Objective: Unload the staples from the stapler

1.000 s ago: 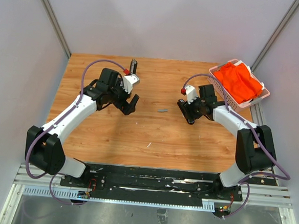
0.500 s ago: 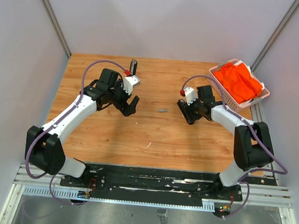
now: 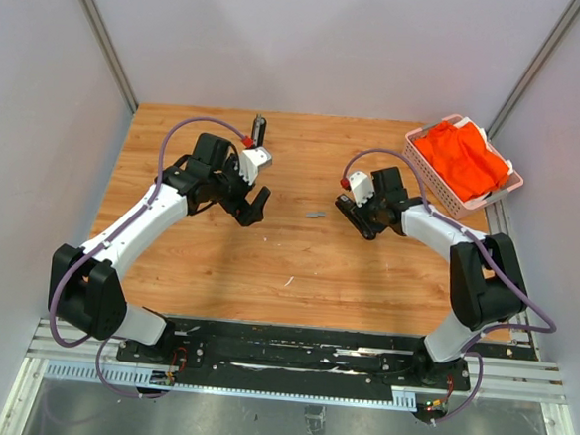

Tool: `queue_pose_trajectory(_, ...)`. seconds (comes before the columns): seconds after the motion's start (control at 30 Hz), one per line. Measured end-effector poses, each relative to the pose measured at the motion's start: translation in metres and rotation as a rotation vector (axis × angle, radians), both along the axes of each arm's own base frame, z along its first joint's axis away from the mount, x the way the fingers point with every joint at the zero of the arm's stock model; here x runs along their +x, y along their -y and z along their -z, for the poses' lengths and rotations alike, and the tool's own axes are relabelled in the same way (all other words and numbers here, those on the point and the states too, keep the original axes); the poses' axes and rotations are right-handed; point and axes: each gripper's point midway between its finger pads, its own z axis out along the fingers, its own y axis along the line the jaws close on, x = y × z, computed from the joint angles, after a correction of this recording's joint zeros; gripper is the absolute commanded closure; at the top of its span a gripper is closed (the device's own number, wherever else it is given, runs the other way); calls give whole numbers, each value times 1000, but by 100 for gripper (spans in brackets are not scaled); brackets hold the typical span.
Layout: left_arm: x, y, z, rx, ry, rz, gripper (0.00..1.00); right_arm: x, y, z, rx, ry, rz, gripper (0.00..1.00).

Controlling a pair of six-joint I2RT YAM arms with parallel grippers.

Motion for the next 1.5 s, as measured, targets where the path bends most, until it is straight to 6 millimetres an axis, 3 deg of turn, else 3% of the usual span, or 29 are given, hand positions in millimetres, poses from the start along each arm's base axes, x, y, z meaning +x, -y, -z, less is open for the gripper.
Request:
queue_pose_trajectory(0.27,0,0,0,-2,-1,2,2,11,-9,-3,10,14,-35,72)
queue_pose_trajectory(0.57,-2,1,0,-3,-2,13,2,34,-40,-9,89,21,-157,74)
queue_pose_trajectory(0.77,-3,3,0,-7,-5,31,2,39,-58,-4,125,13,-282,75)
queue_pose_trajectory(1.03,-6,6,0,-18,-10,51,2,29,-75,-1,163,-7,-463,75)
queue_pose_trajectory(1.37,-8,7,0,-25,-16,60,2,0,-93,-1,199,-43,-633,76)
queue_pose_trajectory(1.5,-8,7,0,-27,-16,61,2,-22,-98,-1,204,-62,-672,76)
